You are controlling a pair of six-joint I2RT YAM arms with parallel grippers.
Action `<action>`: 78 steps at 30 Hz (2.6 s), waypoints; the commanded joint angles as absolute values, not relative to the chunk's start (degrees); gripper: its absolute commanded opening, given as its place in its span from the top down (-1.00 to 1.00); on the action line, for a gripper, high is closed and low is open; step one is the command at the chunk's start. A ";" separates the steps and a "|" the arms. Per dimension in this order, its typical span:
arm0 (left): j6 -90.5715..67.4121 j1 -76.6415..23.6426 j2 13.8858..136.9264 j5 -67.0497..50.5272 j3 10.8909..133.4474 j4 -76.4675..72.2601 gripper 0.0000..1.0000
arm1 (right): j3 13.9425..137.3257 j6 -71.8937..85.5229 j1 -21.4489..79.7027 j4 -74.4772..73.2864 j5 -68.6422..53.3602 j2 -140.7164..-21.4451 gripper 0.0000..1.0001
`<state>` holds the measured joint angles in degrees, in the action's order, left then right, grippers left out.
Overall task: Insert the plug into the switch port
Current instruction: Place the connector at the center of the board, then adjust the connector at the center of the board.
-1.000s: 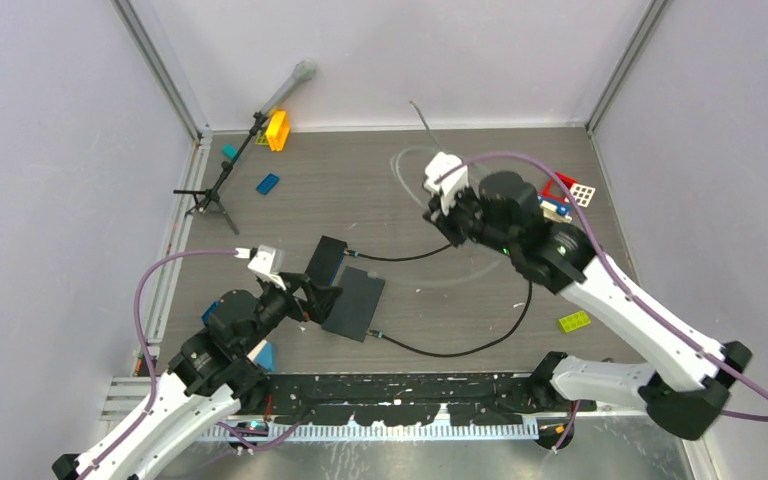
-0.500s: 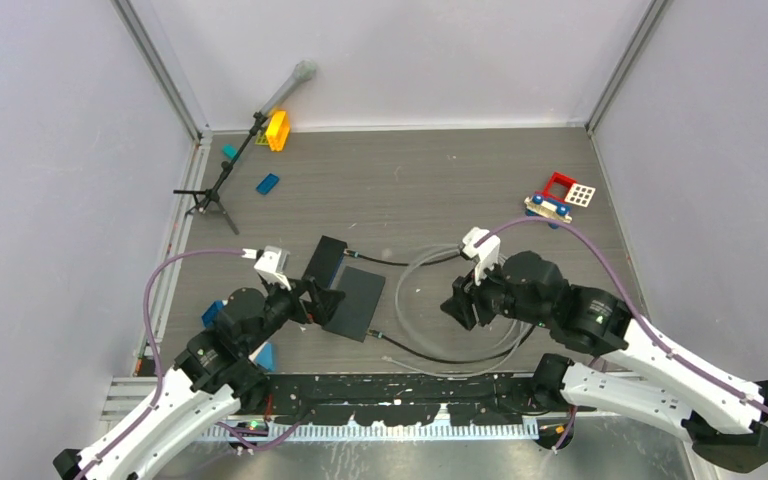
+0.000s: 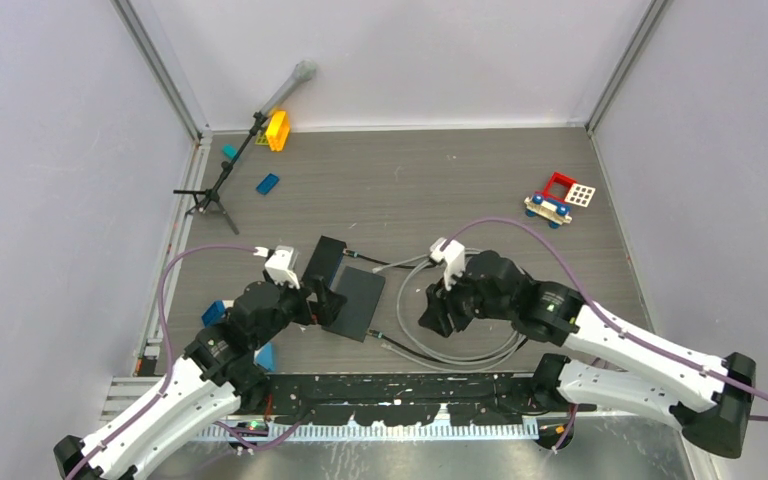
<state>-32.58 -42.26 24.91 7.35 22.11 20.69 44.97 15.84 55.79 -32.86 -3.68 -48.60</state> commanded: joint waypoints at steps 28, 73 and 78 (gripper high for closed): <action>-32.09 -42.28 25.40 6.30 20.31 19.67 -0.99 | 35.63 23.98 77.96 -12.30 5.42 -73.71 0.01; -30.97 -42.28 25.38 5.28 19.25 18.87 -0.99 | 39.41 27.69 72.09 -13.08 21.02 -77.34 -0.19; -30.94 -42.28 25.69 5.16 19.41 18.63 -0.99 | 38.03 28.20 70.58 -9.75 18.47 -79.65 -0.03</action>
